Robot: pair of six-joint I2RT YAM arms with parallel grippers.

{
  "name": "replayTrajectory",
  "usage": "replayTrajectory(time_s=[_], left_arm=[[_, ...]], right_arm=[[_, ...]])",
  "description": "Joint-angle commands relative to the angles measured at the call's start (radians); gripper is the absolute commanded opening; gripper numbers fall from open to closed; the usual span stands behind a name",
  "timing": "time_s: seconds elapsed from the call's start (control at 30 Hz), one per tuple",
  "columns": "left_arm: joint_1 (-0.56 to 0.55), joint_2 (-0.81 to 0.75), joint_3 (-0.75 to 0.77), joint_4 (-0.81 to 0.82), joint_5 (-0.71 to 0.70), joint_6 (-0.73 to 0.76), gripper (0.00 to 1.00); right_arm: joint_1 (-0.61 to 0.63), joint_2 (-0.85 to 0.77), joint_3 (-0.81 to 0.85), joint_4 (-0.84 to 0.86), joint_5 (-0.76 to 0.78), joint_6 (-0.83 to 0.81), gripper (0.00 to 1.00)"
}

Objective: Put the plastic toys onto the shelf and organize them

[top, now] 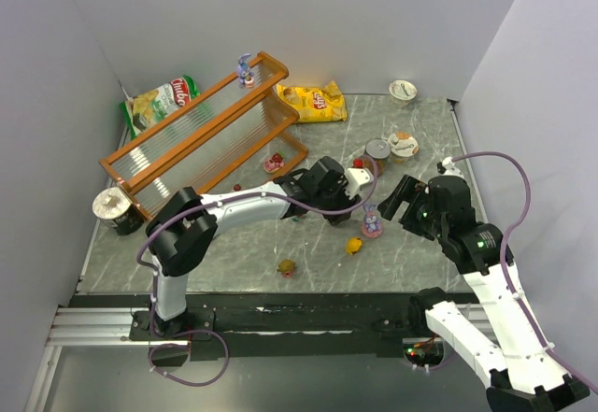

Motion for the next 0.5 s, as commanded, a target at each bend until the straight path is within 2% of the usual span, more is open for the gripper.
replayTrajectory(time_s=[0.0,0.3,0.47], left_arm=[[0.016,-0.016,0.036,0.043,0.011,0.009,0.45],[0.02,-0.128,0.025,0.04,0.05,0.018,0.48],[0.046,-0.125,0.019,0.035,0.069,0.015,0.49]], right_arm=[[-0.008,-0.015,0.02,-0.012,0.029,-0.011,0.95],[-0.011,-0.007,0.007,0.004,0.018,-0.008,0.95],[-0.013,-0.006,-0.002,0.015,0.011,-0.001,0.95]])
